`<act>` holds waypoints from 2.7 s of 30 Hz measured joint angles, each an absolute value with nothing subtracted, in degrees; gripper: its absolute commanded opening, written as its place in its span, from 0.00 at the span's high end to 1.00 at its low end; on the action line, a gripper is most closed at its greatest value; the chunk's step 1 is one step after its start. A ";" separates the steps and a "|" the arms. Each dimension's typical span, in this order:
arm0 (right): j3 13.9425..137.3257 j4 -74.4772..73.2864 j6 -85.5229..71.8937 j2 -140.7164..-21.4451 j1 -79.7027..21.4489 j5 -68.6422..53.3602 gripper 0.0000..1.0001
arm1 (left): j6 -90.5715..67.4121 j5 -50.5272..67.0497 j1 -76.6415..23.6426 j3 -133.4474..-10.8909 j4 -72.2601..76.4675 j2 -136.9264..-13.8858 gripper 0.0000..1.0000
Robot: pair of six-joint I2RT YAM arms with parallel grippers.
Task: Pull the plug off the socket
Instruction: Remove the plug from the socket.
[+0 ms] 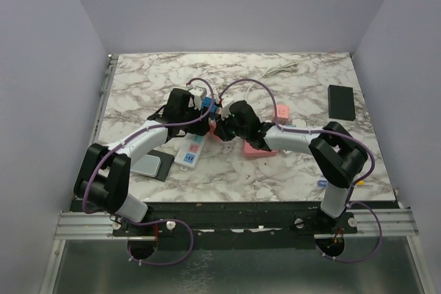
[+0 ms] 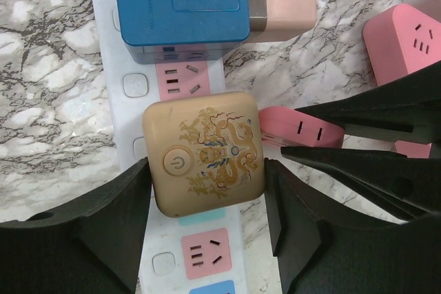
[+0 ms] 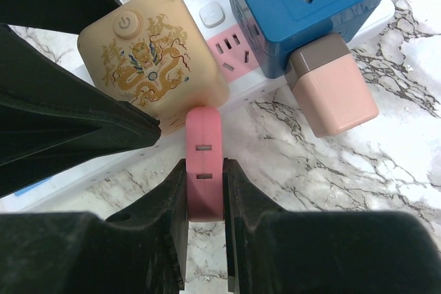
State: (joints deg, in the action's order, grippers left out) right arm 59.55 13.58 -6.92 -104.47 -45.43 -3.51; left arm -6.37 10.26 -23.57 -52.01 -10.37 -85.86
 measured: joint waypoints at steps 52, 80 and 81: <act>59.42 14.24 -3.18 -104.40 -44.66 -2.13 1.00 | -6.55 11.11 -23.38 -52.51 -8.08 -87.66 1.00; 61.69 10.59 -2.37 -104.60 -45.28 0.69 1.00 | -6.61 11.09 -23.35 -52.75 -8.43 -87.81 1.00; 61.69 10.61 -2.28 -104.64 -44.99 0.38 1.00 | -6.63 11.09 -23.35 -52.80 -8.43 -87.83 1.00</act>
